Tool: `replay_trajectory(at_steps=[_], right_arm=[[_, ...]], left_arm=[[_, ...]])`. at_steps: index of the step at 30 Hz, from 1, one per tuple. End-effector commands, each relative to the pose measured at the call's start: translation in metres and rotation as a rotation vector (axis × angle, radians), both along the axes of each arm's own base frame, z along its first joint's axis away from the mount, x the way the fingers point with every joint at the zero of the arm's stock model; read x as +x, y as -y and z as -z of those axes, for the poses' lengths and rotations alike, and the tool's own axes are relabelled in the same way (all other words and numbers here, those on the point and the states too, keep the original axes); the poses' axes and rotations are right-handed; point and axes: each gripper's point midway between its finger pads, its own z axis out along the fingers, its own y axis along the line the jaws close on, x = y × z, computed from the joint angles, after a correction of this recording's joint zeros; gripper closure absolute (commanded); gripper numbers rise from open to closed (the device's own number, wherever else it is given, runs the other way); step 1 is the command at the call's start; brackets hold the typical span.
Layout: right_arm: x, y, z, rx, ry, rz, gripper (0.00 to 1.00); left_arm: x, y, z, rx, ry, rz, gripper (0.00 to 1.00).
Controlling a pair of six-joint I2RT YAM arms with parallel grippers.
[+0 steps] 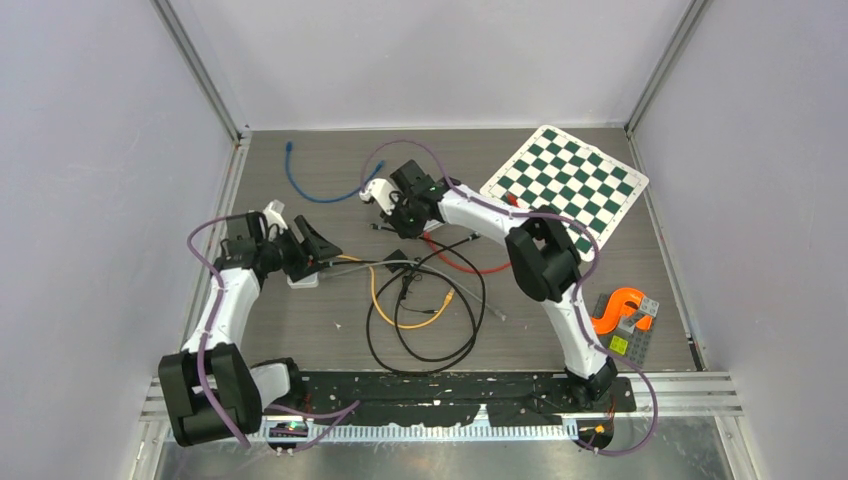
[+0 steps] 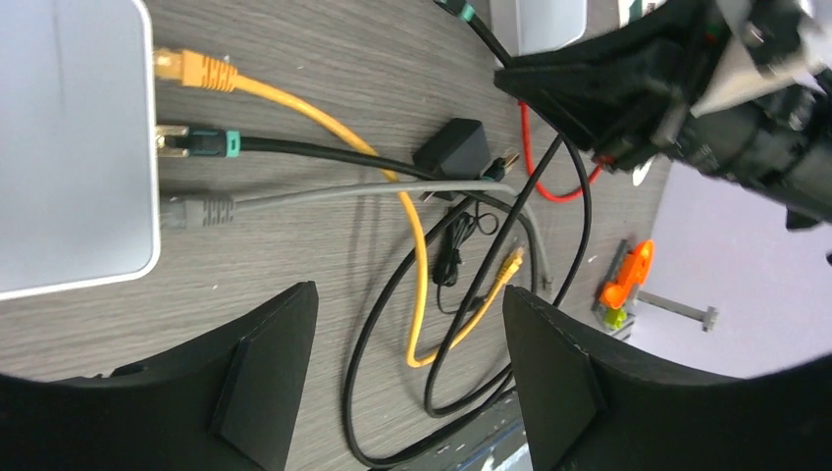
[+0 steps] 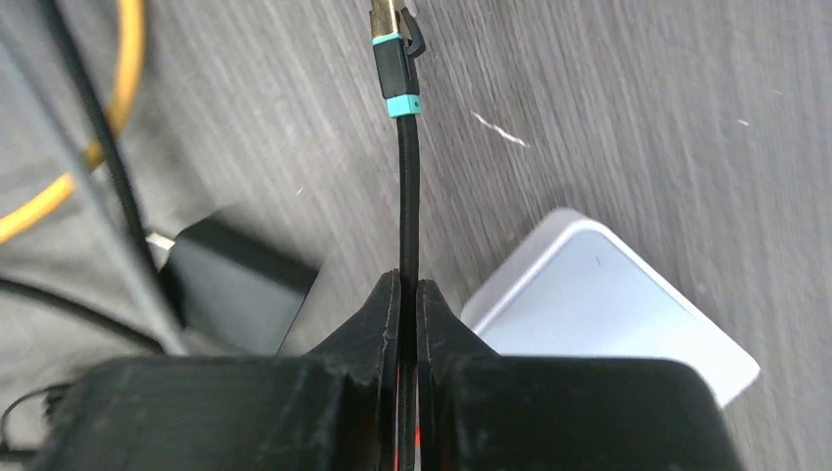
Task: Insert the plug into the switch port
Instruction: Pick up the connector from the center of the board.
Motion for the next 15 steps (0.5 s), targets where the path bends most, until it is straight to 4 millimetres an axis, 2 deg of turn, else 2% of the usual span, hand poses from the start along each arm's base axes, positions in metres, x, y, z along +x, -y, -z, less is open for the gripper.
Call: replay_trajectory(at_steps=[1,5,7,8,9,11,15], right_arm=[[0.002,-0.003,-0.116,0.162,0.199,-0.009,0.95],[-0.012,0.011,-0.136,0.190,0.227,-0.001,0.95],[-0.019,0.017,-0.141,0.206,0.237,0.003,0.95],[-0.022,0.019,-0.150,0.227,0.253,0.002,0.95],[-0.027,0.023,-0.145,0.223,0.241,0.003,0.95],[-0.034,0.027,-0.151,0.240,0.246,0.001,0.95],[-0.045,0.039,-0.166,0.265,0.264,0.005,0.95]], left_arm=[[0.032,0.010,-0.046,-0.079,0.157,0.052,0.29],[0.052,0.017,-0.071,-0.096,0.243,0.089,0.29],[0.061,0.028,-0.084,-0.115,0.297,0.138,0.29],[0.064,0.033,-0.088,-0.122,0.317,0.162,0.28],[0.067,0.038,-0.091,-0.124,0.332,0.181,0.26],[0.073,0.051,-0.097,-0.141,0.366,0.212,0.23],[0.082,0.082,-0.109,-0.174,0.434,0.291,0.24]])
